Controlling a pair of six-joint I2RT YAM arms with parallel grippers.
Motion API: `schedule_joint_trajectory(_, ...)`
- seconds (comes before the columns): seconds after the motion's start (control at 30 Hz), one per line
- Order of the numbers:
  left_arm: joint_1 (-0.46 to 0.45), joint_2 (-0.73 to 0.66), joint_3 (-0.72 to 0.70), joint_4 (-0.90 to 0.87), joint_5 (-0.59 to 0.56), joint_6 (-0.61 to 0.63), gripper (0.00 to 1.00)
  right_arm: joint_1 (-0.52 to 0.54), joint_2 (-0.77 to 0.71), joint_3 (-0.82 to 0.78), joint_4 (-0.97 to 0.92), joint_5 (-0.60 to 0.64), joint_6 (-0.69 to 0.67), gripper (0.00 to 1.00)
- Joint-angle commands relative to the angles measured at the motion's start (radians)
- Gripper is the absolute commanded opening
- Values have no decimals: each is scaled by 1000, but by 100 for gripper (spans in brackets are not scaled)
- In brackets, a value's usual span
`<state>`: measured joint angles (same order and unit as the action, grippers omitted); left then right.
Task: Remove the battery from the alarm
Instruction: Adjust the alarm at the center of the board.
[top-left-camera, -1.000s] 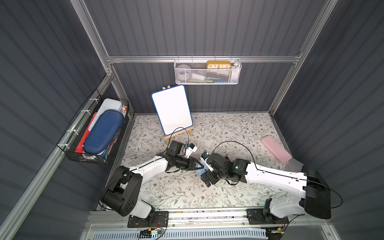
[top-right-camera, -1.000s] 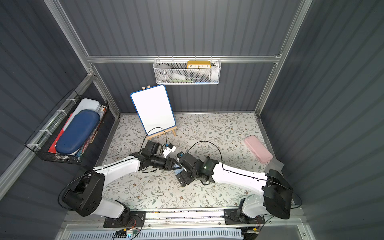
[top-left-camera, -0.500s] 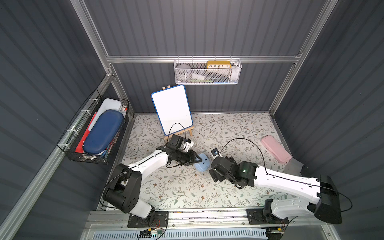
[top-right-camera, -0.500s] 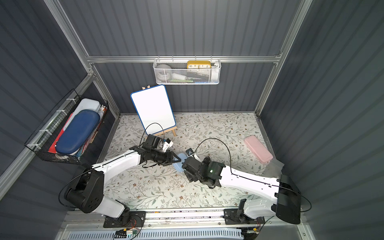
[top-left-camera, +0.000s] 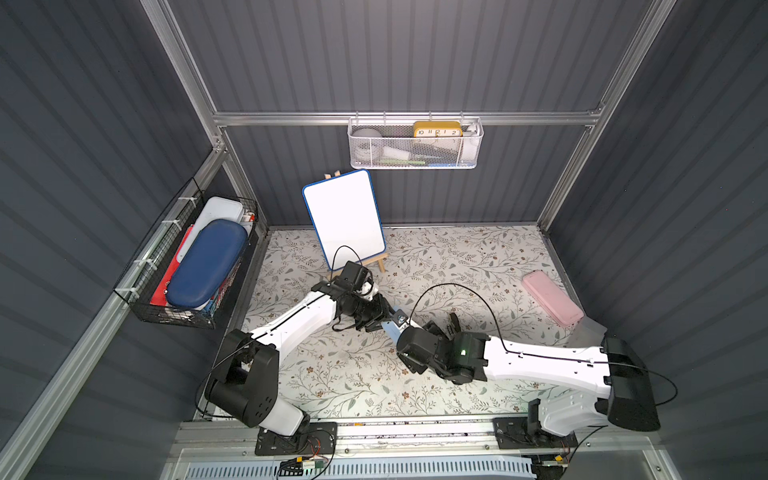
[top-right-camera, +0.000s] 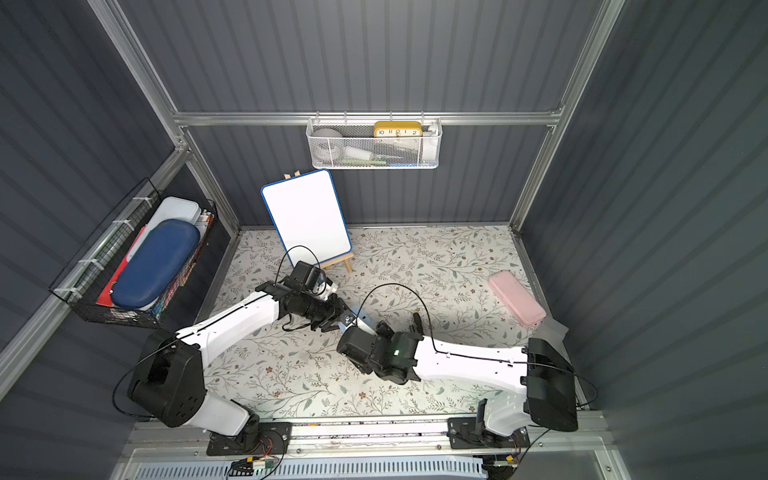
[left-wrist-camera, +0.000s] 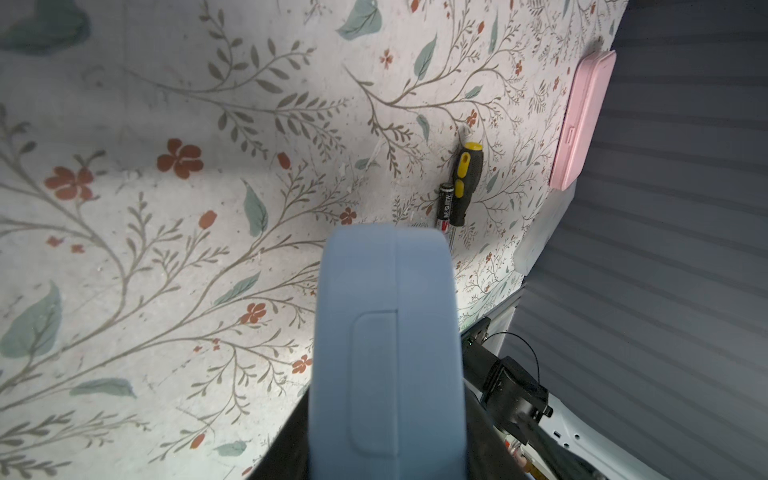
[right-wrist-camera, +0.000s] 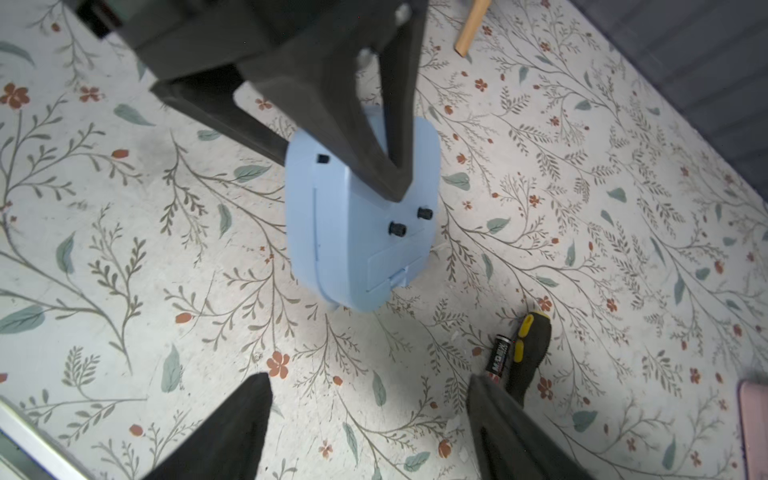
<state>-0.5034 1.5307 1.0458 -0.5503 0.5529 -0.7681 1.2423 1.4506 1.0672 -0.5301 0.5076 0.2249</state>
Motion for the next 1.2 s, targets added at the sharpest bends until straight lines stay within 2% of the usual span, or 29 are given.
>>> schedule_joint_trajectory(0.0,5,-25,37,-53,11,-58,0,27,-2,22,3,12,-13,84)
schedule_joint_trajectory(0.07,5,-32,40,-48,28,-69,0,34,9,3,55,19,-39,88)
schedule_joint_trajectory(0.13,5,-31,51,-54,31,-82,0,56,45,37,16,87,-32,90)
schedule_joint_trajectory(0.17,5,-32,54,-55,34,-88,0,54,60,55,2,78,-26,91)
schedule_joint_trajectory(0.27,6,-30,58,-54,45,-101,0,59,113,81,19,70,-39,91)
schedule_joint_trajectory(0.33,6,-27,67,-63,80,-102,0,64,161,114,0,126,-36,91)
schedule_joint_trajectory(0.47,6,-40,80,-82,80,-108,0,68,216,156,-6,232,-30,89)
schedule_joint_trajectory(0.6,7,-65,70,-70,93,-134,0,84,264,181,-11,384,-9,73)
schedule_joint_trajectory(0.77,8,-82,46,-57,105,-155,0,130,291,197,-4,515,-19,58)
schedule_joint_trajectory(0.93,8,-82,8,2,153,-184,0,166,289,184,26,604,-5,37)
schedule_joint_trajectory(1.0,8,-76,1,14,167,-185,0,170,286,181,28,617,2,24)
schedule_joint_trajectory(1.1,8,-74,-6,36,175,-184,0,176,284,184,26,626,2,22)
schedule_joint_trajectory(1.17,8,-79,-11,50,170,-192,8,179,284,183,27,620,-4,22)
